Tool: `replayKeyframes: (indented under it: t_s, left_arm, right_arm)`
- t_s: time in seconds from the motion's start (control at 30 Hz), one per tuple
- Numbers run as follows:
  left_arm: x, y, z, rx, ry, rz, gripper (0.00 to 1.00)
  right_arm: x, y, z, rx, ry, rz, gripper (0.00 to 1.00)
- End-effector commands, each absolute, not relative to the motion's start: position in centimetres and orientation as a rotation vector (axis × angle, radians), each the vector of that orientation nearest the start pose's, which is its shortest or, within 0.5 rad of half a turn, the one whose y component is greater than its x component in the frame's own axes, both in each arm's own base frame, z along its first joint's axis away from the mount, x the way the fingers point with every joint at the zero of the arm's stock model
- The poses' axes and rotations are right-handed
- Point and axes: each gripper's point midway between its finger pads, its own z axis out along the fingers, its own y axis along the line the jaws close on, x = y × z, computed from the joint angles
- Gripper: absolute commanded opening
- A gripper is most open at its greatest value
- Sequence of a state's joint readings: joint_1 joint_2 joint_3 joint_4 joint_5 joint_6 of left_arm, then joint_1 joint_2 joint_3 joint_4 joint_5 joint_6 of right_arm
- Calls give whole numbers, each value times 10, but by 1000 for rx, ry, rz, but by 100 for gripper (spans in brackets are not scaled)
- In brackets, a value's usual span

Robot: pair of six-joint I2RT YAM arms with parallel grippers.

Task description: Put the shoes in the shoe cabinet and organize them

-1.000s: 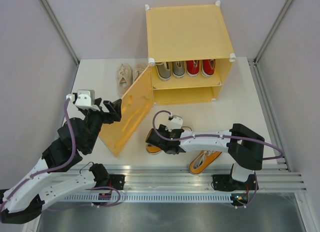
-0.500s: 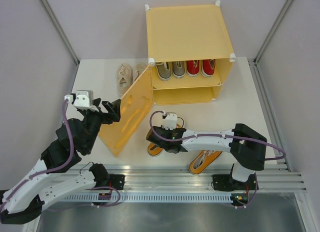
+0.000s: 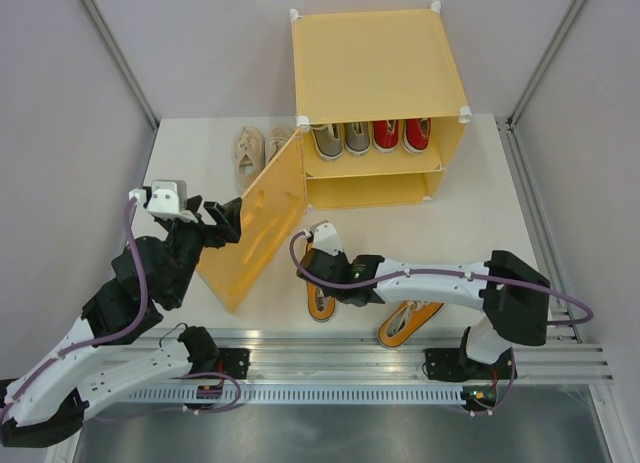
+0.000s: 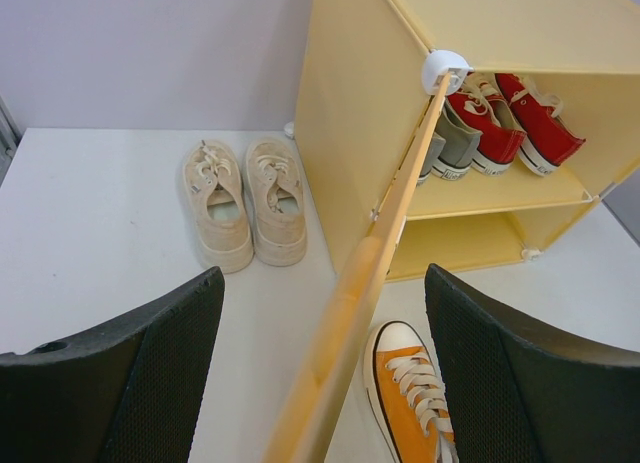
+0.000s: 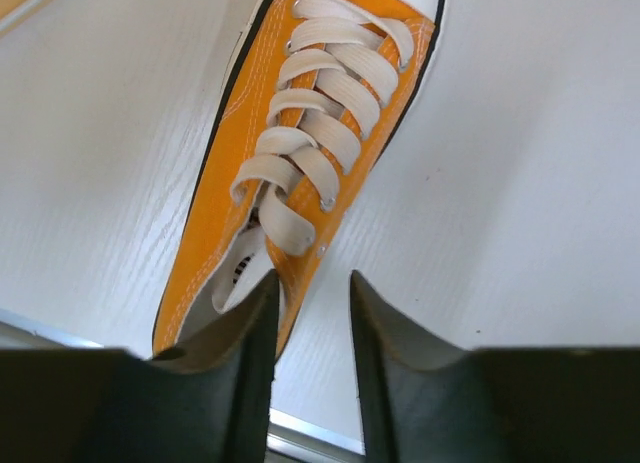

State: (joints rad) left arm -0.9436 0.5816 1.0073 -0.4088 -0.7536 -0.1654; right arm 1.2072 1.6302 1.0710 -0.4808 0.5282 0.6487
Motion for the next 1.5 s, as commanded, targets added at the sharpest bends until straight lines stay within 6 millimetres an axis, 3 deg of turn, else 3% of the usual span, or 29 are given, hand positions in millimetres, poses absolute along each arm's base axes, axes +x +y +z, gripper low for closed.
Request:
replayKeyframes:
  t_s: [0.0,0.07,0.17,0.37,0.43,0.57,1.07,1.23,1.4,1.47]
  left_arm:
    - [214,-100,383,20,1536,-303,84]
    - [213,-99,384,18,1534,-303,84]
    - [214,-100,382,20,1537,-300,84]
    - [216,-100,381,19,1541,-282,84]
    - [216,-99,380,18,1542,-278,84]
    - [216,-97,381,10,1539,-272,84]
    - [216,-97,380,9,1539,-270,84]
    - [216,-97,381,11,1538,-273,84]
    - [216,-98,380,13,1539,-273,84]
    - [216,-98,381,14,1538,-275,84]
  right_arm:
    - [200,306,103,-556,2283,106,42]
    - [204,303,110,-515,2271,108,56]
    - [205,305,122,-426,2268,170,64]
    - [188,313,123,-188,2349,280,71]
    - [177,323,126,-154,2340,319,83]
    - [170,332,125,-70,2329,323,87]
    - [176,363,52,-2,2385,217,90]
    - [173,361,28,16,2410,176,89]
    - [171,356,10,19,2423,147,80]
    - [171,350,7,18,2420,124,71]
